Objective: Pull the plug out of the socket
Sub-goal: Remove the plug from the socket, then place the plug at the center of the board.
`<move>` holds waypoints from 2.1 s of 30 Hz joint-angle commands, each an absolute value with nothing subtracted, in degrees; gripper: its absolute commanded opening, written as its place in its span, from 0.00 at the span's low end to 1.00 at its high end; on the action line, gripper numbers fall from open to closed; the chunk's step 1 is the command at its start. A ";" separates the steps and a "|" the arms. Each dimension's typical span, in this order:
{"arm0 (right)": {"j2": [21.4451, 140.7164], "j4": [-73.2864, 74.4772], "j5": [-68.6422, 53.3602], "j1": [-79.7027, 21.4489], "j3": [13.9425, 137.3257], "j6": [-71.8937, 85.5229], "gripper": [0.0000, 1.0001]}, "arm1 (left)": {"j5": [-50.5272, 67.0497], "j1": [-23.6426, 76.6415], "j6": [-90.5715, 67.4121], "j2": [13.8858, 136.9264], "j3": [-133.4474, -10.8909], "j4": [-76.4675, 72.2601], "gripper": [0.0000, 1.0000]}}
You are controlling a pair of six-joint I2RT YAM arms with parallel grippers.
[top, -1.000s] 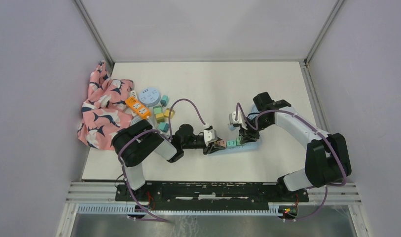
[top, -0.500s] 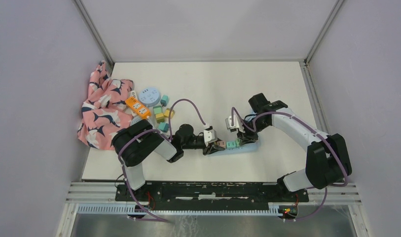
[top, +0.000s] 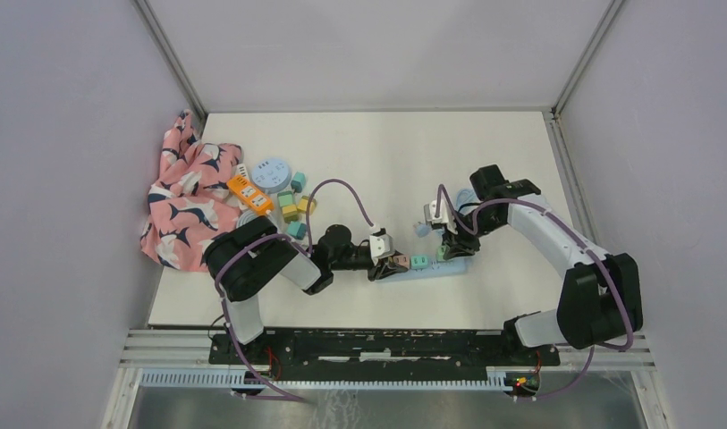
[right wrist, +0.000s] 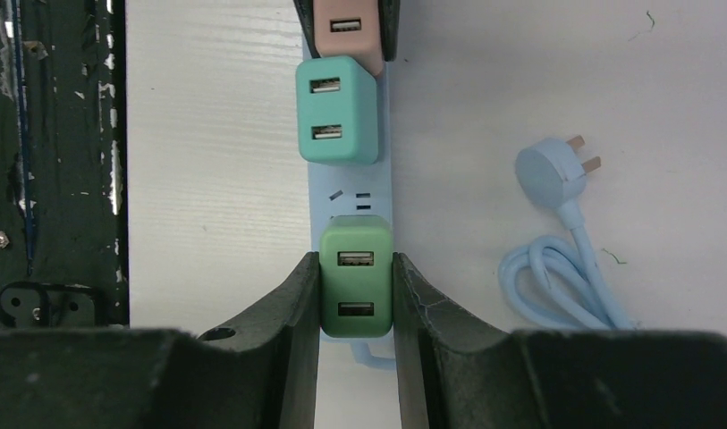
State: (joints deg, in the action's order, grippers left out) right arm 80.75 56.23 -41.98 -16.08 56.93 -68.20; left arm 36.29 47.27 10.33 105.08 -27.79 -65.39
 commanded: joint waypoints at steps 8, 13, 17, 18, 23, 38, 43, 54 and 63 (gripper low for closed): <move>80.46 66.31 -54.37 -12.33 62.88 -73.54 0.00 | 34.71 46.64 10.83 105.91 -27.73 -64.26 0.03; 81.99 70.00 -59.31 -7.67 65.28 -73.88 0.00 | 34.79 46.59 10.86 105.92 -27.84 -64.21 0.03; 82.60 67.81 -60.42 -5.68 66.18 -69.03 0.00 | 34.82 46.66 10.86 105.91 -27.75 -64.17 0.03; 82.67 66.41 -60.39 -5.37 66.32 -67.02 0.00 | 34.83 46.64 10.85 105.84 -27.75 -64.19 0.03; 81.47 53.54 -57.20 -5.03 65.78 -50.83 0.00 | 35.05 46.66 10.89 105.82 -27.71 -64.19 0.03; 101.61 28.32 -47.95 -13.99 81.47 -8.59 0.00 | 35.32 46.66 10.82 105.65 -27.41 -64.69 0.03; 112.29 25.89 -47.22 -21.12 90.20 0.51 0.03 | 35.32 46.62 10.84 105.77 -27.33 -64.94 0.03; 129.90 19.65 -51.46 -32.25 103.35 18.64 0.29 | 35.24 46.58 10.81 105.83 -27.31 -65.23 0.03; 131.28 26.26 -51.38 -32.87 109.36 14.55 0.74 | 35.07 46.59 10.75 106.04 -27.44 -64.97 0.03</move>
State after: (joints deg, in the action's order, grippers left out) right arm 134.26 22.83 -50.96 -34.28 104.42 18.20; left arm 36.27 47.27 10.33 105.08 -27.79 -65.34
